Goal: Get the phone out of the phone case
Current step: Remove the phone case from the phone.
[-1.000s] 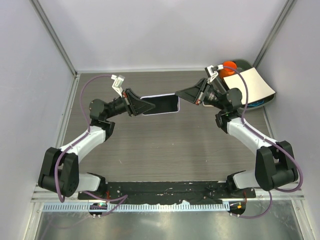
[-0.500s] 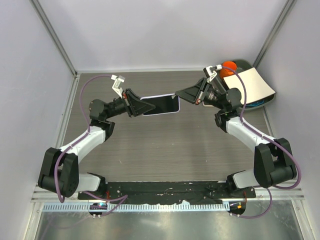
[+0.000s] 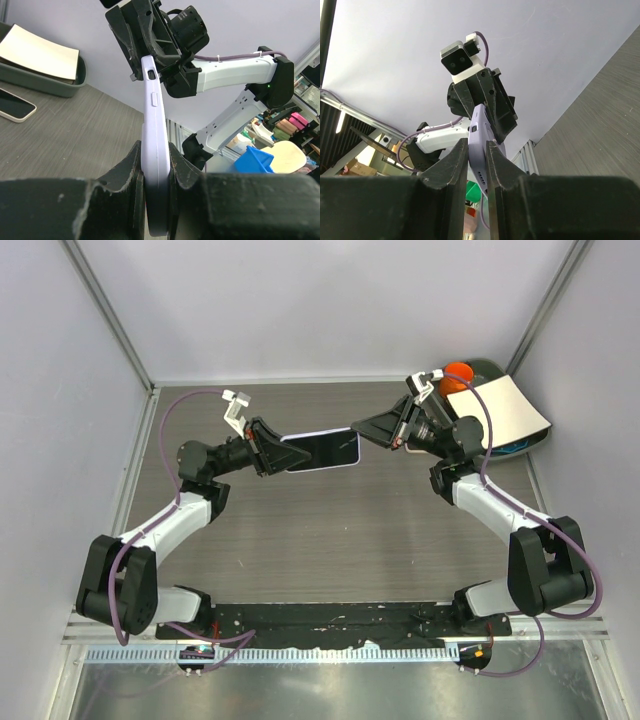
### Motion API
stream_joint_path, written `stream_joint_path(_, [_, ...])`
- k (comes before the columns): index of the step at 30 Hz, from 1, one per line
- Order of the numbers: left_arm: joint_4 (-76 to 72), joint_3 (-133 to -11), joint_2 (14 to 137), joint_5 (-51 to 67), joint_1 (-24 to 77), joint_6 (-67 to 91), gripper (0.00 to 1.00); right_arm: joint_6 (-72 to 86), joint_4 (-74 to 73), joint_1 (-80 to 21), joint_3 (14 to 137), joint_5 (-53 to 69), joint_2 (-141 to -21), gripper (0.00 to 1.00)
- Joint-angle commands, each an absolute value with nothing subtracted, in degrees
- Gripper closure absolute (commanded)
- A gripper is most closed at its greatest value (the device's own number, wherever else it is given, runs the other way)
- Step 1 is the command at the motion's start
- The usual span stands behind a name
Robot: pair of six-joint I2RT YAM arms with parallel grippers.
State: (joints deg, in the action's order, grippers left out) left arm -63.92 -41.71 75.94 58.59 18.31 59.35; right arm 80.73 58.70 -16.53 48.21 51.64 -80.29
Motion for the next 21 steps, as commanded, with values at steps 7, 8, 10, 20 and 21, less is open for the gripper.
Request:
stream_joint_path(7, [-73.83,-42.1,73.21,68.03,21.71,57.57,1.0,82.0,54.41,-16.52,48.61,46.41,-79.28,0.92])
stream_joint_path(8, [-73.83,-42.1,73.21,68.11,21.71,57.57,1.0,82.18,54.32,-16.61,48.52,46.23,-79.1,0.91])
stream_joint_path(10, [-73.83,-42.1,73.04,68.46,21.8,57.48,1.0,82.44,53.97,-16.61,48.34,45.79,-79.1,0.91])
stream_joint_path(20, [-74.0,-42.01,73.04,69.61,22.41,56.87,1.0,84.46,53.79,-16.7,46.49,42.63,-77.61,0.87])
stream_joint_path(21, [-74.0,-42.01,73.04,69.7,22.41,56.95,1.0,84.38,53.7,-16.61,46.49,42.63,-77.69,0.87])
